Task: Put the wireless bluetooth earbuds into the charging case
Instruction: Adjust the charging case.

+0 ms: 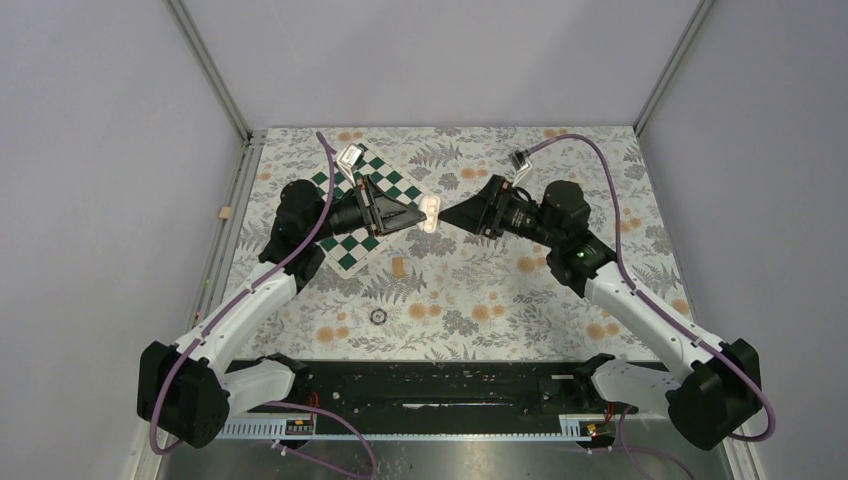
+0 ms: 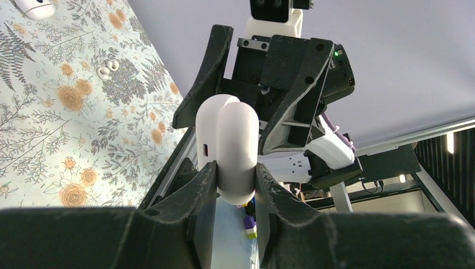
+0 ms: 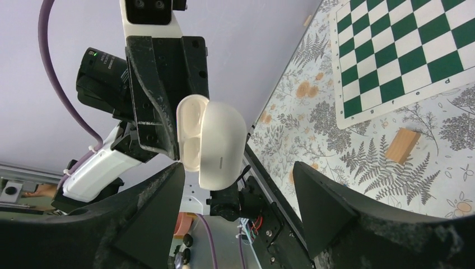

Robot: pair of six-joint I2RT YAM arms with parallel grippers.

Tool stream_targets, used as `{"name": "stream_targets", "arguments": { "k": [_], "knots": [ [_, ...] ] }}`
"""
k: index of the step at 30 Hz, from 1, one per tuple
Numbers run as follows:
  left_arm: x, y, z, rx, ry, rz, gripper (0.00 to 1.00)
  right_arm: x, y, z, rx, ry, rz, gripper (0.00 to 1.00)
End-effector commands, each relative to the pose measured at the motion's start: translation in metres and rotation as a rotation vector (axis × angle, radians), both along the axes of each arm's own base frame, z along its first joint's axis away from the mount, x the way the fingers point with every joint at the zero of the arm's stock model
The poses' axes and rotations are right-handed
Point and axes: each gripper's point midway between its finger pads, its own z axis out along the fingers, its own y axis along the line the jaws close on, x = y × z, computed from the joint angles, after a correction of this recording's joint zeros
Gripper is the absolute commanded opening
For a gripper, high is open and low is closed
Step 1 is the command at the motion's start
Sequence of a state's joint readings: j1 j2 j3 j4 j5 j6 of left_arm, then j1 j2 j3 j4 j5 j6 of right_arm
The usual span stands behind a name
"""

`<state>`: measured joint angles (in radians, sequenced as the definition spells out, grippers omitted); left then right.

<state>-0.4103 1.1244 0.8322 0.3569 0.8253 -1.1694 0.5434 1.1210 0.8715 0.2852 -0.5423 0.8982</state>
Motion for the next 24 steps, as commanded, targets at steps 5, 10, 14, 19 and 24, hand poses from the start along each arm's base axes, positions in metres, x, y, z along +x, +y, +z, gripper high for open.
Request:
{"name": "stream_targets", "arguments": {
  "k": [5, 10, 14, 19, 24],
  "knots": [
    [-0.005, 0.005, 0.034, -0.048, -0.122, 0.021, 0.00, 0.000, 0.018, 0.037, 0.139, -0.036, 0.079, 0.72],
    [-0.005, 0.005, 0.033, -0.048, -0.122, 0.022, 0.00, -0.002, 0.022, 0.036, 0.158, -0.027, 0.107, 0.63],
    [-0.005, 0.005, 0.034, -0.048, -0.123, 0.022, 0.00, -0.004, 0.024, 0.036, 0.161, -0.024, 0.122, 0.54],
    [-0.005, 0.005, 0.034, -0.049, -0.128, 0.021, 0.00, -0.007, 0.025, 0.038, 0.180, -0.029, 0.132, 0.31],
    [-0.006, 0.005, 0.033, -0.042, -0.126, 0.014, 0.25, -0.008, 0.025, 0.039, 0.171, -0.026, 0.137, 0.00]
  ]
}}
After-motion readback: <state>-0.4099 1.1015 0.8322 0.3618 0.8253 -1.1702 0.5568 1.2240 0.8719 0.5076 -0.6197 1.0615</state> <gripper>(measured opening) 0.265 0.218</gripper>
